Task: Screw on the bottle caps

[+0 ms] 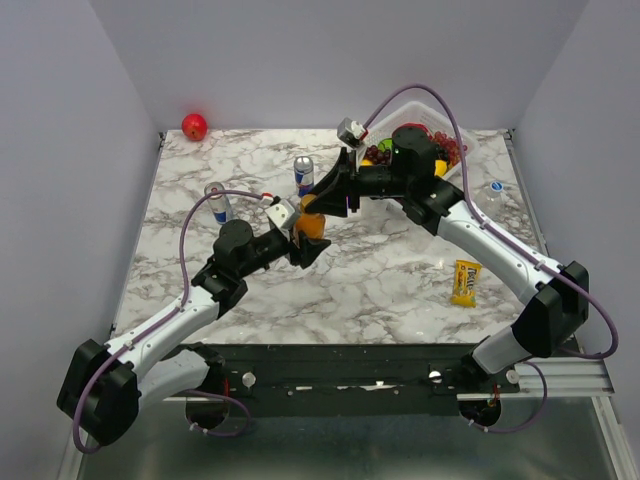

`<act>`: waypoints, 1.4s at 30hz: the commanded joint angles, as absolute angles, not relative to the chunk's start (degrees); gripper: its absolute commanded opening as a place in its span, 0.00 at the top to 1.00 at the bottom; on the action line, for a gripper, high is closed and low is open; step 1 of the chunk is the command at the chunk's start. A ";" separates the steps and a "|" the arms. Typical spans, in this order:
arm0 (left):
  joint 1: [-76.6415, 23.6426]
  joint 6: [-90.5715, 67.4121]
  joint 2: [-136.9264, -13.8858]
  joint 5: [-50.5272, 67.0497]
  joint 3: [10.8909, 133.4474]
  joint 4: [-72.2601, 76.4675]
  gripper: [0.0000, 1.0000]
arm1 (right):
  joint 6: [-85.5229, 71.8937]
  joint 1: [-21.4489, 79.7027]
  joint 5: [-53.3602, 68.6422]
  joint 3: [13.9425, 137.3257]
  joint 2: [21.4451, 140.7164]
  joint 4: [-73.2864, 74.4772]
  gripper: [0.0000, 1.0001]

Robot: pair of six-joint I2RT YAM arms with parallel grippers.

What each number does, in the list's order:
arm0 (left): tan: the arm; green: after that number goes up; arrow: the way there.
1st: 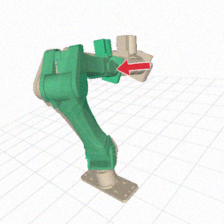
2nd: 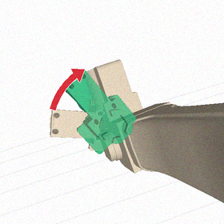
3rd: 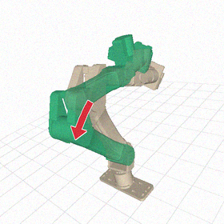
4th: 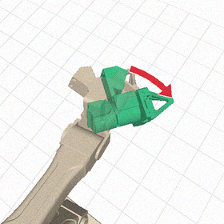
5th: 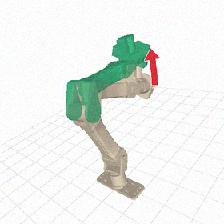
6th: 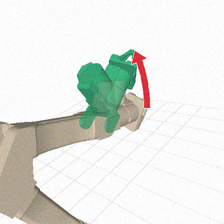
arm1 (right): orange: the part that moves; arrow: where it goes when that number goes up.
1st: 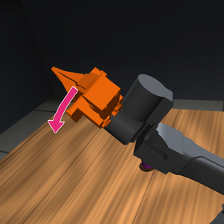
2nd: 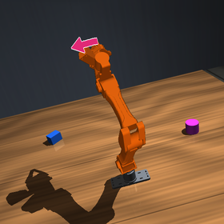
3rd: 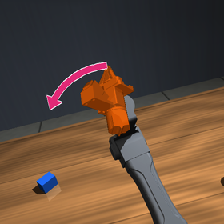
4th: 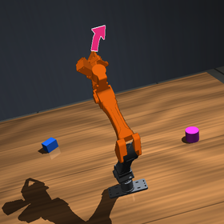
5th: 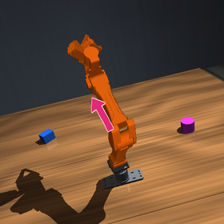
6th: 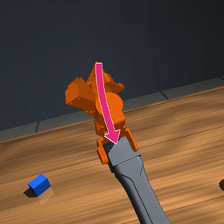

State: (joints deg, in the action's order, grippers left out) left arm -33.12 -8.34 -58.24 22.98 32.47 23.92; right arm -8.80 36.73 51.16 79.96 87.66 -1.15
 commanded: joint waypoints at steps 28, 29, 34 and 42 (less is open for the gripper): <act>-23.14 6.77 -44.74 22.59 34.98 -10.36 0.01 | 11.68 33.93 46.14 74.45 87.27 6.95 0.78; -22.16 6.16 -43.87 21.37 35.15 -11.42 0.01 | 13.86 34.01 45.71 73.40 87.45 6.07 0.78; -19.16 4.83 -41.93 19.08 34.98 -14.68 0.01 | 19.24 34.01 42.72 69.26 90.08 2.82 0.79; -19.07 2.29 -41.92 18.28 34.28 -13.45 0.01 | 21.71 33.14 41.40 66.45 94.21 -1.04 0.79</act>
